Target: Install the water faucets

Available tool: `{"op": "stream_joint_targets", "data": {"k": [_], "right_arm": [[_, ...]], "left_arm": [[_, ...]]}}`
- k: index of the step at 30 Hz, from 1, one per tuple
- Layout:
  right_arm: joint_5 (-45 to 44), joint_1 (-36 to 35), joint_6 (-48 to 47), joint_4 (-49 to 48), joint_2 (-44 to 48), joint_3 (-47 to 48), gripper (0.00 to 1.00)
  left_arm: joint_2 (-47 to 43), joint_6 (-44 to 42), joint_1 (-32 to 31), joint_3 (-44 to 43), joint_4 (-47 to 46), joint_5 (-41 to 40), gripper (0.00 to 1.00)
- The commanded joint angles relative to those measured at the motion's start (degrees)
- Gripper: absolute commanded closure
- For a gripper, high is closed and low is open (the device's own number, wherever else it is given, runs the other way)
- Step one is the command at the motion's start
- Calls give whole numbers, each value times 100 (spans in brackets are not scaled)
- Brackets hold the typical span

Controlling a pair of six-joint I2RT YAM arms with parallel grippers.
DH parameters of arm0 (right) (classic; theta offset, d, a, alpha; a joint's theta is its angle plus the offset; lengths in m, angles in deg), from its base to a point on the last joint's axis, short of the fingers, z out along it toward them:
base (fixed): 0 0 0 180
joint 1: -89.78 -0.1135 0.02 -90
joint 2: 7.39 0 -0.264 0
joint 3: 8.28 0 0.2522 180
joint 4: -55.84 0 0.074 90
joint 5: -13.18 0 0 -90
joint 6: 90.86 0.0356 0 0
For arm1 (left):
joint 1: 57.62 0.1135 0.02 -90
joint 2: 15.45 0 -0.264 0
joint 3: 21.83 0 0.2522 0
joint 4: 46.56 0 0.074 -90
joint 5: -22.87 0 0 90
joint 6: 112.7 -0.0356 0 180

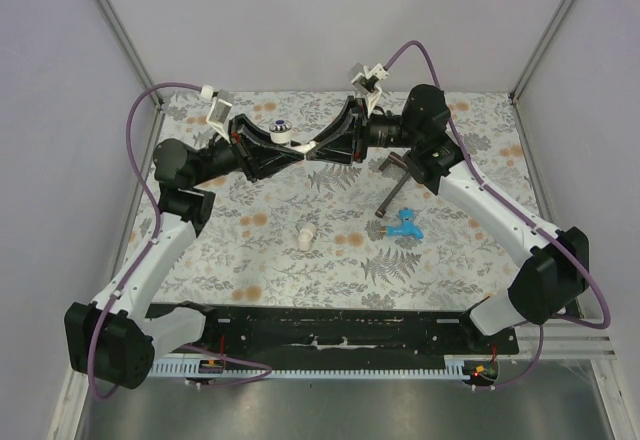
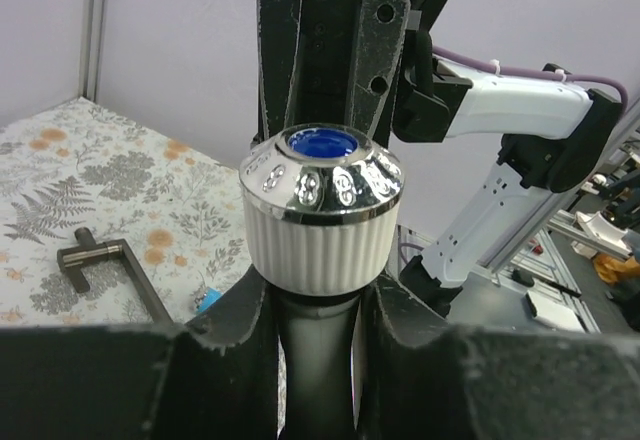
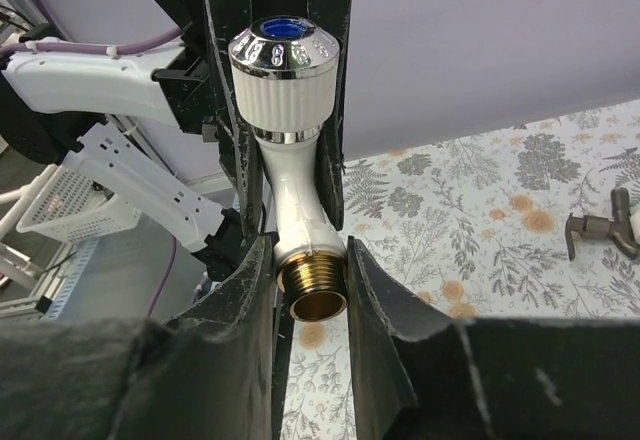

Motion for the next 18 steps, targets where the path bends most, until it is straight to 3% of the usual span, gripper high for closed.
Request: {"op": "stream_joint_targets", "data": {"k": [1,4,5,9,12,15,18], "right_arm": [[-28,20,31,-246,81,-52,100],[-27,28,67,-167,37,-131,100],[-89,46,67,-88,37,-175,90],[-142,186,154,570,19,-263,30],[-325,423,679,730,-51,-639,3],[-187,617,1481,143,-217,-1290,2],[-1105,329,152,1742,-192,-1309,2]], "left_arm": [[-141,-101,-3,-57,-38,5,98],[-210,-241,50,-110,433,-205,98],[-272,-381,102,-145,915,-380,98],[-1026,-1872,279,-84,3234,-1853,98],[-1712,-2438,279,179,4554,-3199,98],[-2371,-2605,279,530,5189,-4176,98],[-2864,-2702,279,812,5507,-4844,98]]}}
